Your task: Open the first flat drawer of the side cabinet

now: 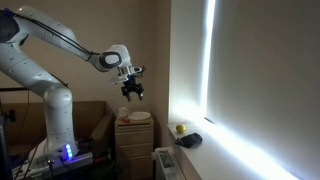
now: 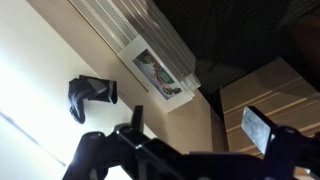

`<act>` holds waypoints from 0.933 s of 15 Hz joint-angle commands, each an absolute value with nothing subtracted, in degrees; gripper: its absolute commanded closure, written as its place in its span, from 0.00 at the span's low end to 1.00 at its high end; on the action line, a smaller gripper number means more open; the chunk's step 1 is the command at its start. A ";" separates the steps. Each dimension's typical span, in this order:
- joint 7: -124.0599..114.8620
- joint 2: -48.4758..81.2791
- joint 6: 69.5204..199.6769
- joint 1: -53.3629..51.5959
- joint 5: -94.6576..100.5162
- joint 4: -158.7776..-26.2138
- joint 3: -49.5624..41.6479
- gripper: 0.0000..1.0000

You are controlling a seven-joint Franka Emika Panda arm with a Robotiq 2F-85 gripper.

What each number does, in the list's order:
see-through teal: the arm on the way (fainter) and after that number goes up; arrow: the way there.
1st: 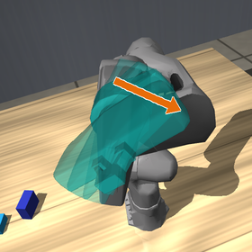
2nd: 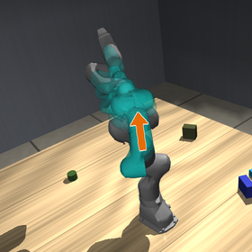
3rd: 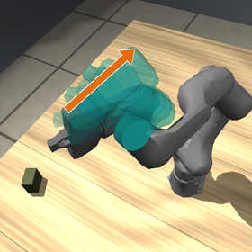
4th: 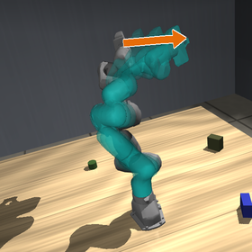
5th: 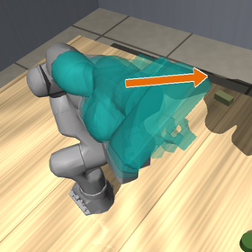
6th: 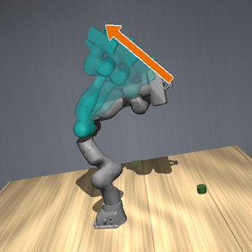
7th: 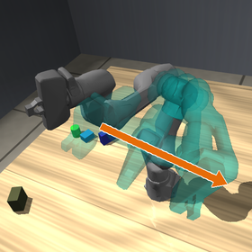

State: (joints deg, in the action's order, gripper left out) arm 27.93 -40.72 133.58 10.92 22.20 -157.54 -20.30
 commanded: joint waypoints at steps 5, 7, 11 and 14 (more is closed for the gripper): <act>14.48 -25.26 139.06 15.03 26.43 -158.85 -14.91 0.00; 8.45 -19.65 138.11 13.34 23.98 -159.88 -12.30 0.00; -3.31 -6.76 141.97 7.08 11.02 -160.12 -7.52 0.00; -7.96 2.39 149.22 1.69 3.62 -159.89 -2.44 0.00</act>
